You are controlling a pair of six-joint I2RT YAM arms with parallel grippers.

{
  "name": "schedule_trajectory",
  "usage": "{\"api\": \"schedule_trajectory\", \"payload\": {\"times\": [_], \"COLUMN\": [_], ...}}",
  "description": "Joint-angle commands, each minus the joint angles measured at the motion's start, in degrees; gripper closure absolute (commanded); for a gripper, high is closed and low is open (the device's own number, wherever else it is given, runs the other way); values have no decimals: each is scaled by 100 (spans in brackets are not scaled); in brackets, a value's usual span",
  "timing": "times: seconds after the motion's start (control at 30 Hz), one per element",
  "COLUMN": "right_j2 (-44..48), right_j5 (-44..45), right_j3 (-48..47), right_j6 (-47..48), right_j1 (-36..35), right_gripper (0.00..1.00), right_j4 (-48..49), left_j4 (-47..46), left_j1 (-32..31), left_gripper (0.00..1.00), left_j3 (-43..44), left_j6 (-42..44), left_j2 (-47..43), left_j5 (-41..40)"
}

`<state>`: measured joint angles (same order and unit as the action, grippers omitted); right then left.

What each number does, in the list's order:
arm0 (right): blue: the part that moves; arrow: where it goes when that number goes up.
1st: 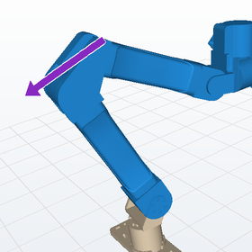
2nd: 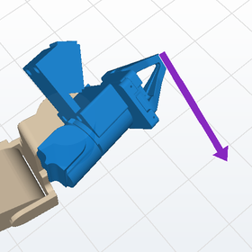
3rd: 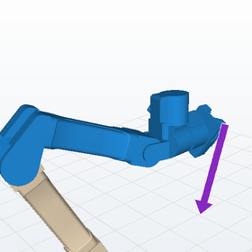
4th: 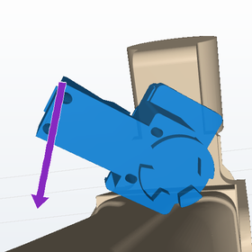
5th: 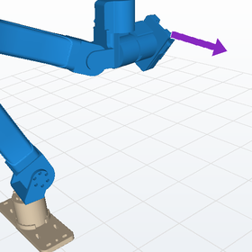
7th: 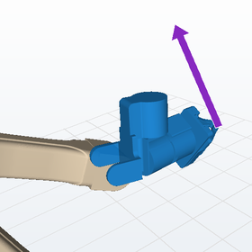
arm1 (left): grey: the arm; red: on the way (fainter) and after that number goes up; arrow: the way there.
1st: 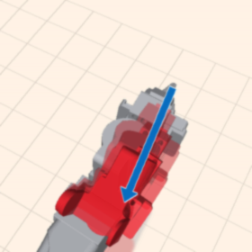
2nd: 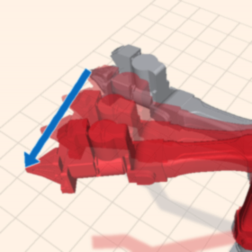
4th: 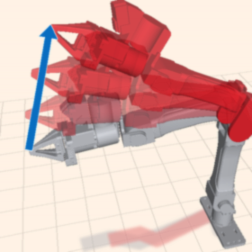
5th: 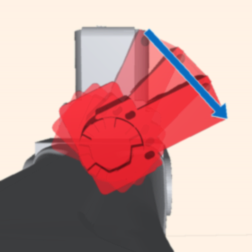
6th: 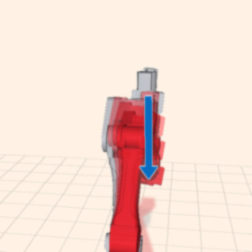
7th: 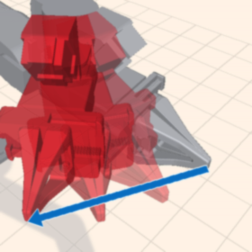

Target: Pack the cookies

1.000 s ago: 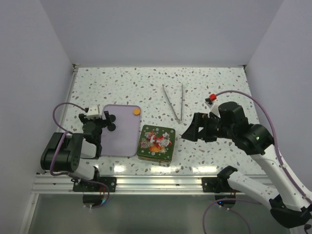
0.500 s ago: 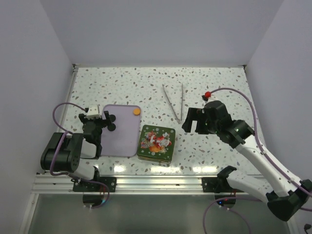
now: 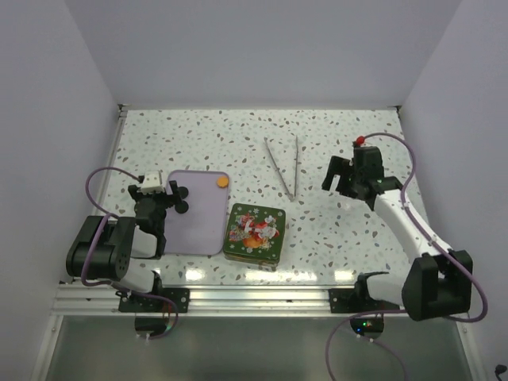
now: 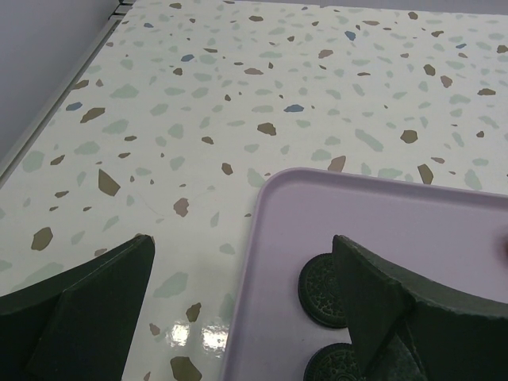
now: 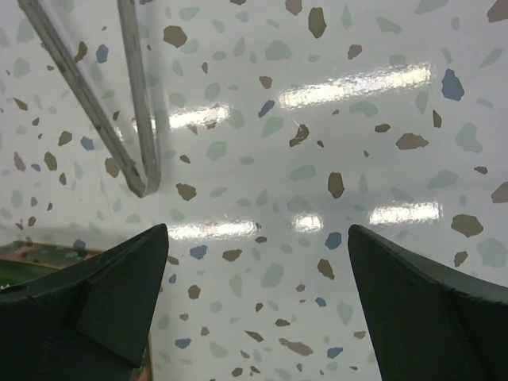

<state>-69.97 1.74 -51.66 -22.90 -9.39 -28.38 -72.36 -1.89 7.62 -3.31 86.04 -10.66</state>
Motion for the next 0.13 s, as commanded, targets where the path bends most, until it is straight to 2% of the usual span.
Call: {"api": "schedule_trajectory", "payload": {"times": [0.0, 0.1], "right_j2": [-297, -534], "right_j5": [-332, 36], "right_j3": [147, 34], "right_j6": [198, 250], "right_j1": [419, 727], "right_gripper": [1, 1], "right_j4": [692, 641], "left_j4": [-762, -762], "left_j1": [4, 4], "left_gripper": [0, 0], "left_j3": [56, 56], "left_j6": [155, 155], "left_j2": [27, 27], "left_j5": [2, 2]}}
